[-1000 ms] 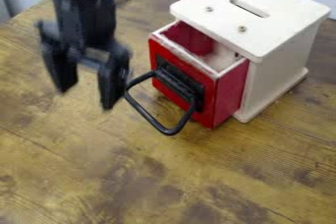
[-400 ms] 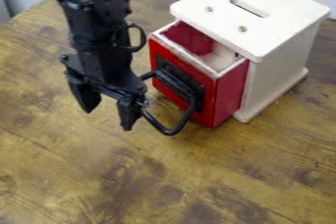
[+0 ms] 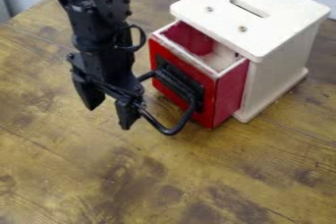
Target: Close the drawer
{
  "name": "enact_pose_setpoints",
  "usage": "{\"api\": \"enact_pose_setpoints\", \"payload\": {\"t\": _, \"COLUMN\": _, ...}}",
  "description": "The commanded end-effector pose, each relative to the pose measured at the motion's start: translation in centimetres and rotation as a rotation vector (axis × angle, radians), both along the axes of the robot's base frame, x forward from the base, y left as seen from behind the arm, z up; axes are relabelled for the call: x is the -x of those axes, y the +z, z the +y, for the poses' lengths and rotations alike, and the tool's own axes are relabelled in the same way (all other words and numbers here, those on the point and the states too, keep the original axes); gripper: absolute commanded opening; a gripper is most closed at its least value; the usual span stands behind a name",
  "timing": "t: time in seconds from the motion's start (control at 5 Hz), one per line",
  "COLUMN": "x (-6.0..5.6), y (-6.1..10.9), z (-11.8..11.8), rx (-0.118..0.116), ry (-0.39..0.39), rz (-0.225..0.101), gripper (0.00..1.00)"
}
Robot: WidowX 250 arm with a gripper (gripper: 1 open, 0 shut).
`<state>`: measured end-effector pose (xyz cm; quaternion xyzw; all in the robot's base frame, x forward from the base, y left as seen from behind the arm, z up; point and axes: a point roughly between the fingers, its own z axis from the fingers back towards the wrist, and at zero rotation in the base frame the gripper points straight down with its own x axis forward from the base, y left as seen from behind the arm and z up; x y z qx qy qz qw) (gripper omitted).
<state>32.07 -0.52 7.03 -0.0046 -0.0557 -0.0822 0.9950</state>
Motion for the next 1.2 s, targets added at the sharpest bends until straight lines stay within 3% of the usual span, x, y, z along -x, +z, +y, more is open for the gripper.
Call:
{"api": "enact_pose_setpoints", "payload": {"t": 0.0, "x": -0.2, "y": -0.6, "z": 0.5, "rx": 0.003, "ry": 0.041, "rz": -0.024, "gripper": 1.00}}
{"api": "enact_pose_setpoints", "payload": {"t": 0.2, "x": -1.2, "y": -1.4, "z": 0.0, "rx": -0.001, "ry": 0.063, "rz": -0.029, "gripper": 1.00}}
{"api": "enact_pose_setpoints", "payload": {"t": 0.4, "x": -2.0, "y": -1.0, "z": 0.1, "rx": -0.006, "ry": 0.065, "rz": -0.053, "gripper": 1.00}}
{"api": "enact_pose_setpoints", "payload": {"t": 0.6, "x": -3.1, "y": -1.0, "z": 0.2, "rx": -0.004, "ry": 0.060, "rz": -0.049, "gripper": 1.00}}
{"api": "enact_pose_setpoints", "payload": {"t": 1.0, "x": -3.2, "y": 0.1, "z": 0.0, "rx": 0.006, "ry": 0.063, "rz": -0.079, "gripper": 1.00}}
